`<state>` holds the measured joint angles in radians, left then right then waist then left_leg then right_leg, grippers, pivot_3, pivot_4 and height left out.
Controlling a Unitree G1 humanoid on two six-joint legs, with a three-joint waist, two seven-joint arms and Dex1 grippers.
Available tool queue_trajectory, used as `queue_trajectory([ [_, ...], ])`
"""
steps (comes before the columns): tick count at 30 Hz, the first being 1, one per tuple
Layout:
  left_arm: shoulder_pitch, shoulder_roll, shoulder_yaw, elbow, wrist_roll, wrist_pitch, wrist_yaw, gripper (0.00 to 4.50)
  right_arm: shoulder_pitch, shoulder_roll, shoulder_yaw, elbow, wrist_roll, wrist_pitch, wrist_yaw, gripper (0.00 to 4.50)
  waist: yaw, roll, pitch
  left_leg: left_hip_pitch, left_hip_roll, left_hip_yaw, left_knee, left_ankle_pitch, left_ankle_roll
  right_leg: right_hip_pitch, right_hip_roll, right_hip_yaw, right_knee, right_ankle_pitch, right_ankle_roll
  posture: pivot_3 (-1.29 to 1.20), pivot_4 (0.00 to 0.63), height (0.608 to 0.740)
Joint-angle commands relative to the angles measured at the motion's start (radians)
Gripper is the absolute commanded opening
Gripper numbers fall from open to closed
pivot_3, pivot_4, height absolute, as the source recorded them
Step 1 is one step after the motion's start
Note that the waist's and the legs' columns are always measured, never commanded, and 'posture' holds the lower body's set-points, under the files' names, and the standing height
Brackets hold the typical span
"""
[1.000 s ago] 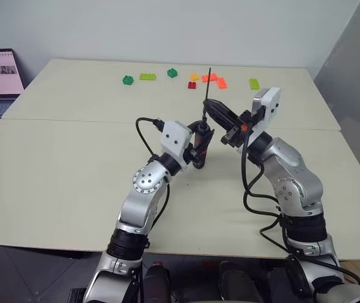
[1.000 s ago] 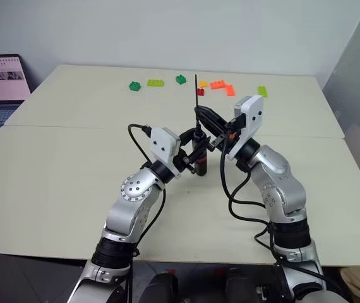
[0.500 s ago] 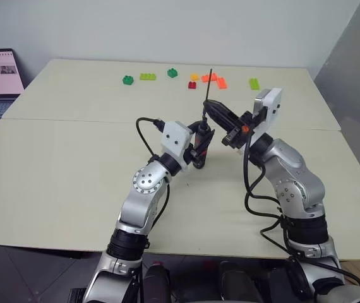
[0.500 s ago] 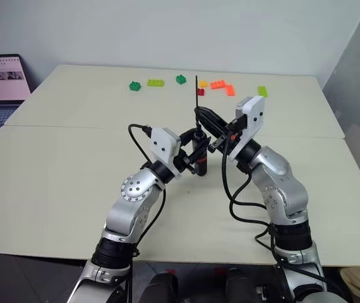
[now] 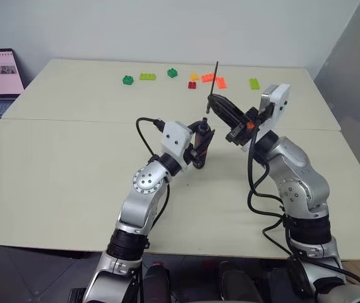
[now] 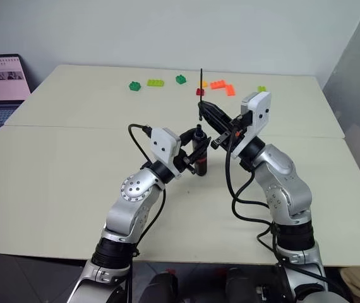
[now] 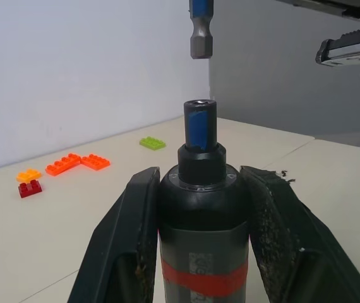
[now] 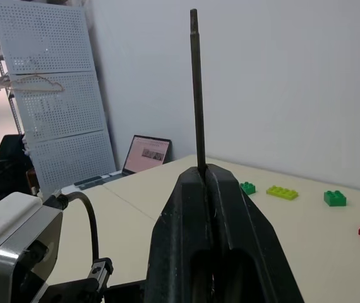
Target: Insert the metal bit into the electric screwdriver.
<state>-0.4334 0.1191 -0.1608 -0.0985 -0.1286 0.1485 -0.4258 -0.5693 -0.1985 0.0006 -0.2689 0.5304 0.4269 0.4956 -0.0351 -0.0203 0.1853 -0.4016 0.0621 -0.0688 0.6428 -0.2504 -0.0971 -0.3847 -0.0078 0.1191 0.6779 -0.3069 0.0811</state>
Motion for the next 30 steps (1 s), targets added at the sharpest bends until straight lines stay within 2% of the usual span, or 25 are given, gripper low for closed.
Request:
queue_trajectory([
  [1, 0.009, 0.000, -0.013, -0.020, 0.003, 0.004, -0.006, 1.64, -0.002, -0.005, -0.003, -0.031, 0.005, -0.001, 0.001, 0.00, 0.000, 0.000, 0.000, 0.000, 0.000, 0.000, 0.000, 0.000, 0.000, 0.000, 0.000, 0.000, 0.000, 0.000, 0.000, 0.00, 0.150, 0.740],
  [30, 0.016, -0.001, -0.018, -0.031, 0.003, 0.010, -0.006, 1.64, 0.028, -0.015, 0.015, -0.027, -0.008, 0.009, -0.001, 0.00, 0.000, 0.000, 0.000, 0.000, 0.000, 0.000, -0.001, 0.000, 0.000, 0.000, 0.000, 0.000, -0.001, 0.000, 0.000, 0.00, 0.150, 0.740],
])
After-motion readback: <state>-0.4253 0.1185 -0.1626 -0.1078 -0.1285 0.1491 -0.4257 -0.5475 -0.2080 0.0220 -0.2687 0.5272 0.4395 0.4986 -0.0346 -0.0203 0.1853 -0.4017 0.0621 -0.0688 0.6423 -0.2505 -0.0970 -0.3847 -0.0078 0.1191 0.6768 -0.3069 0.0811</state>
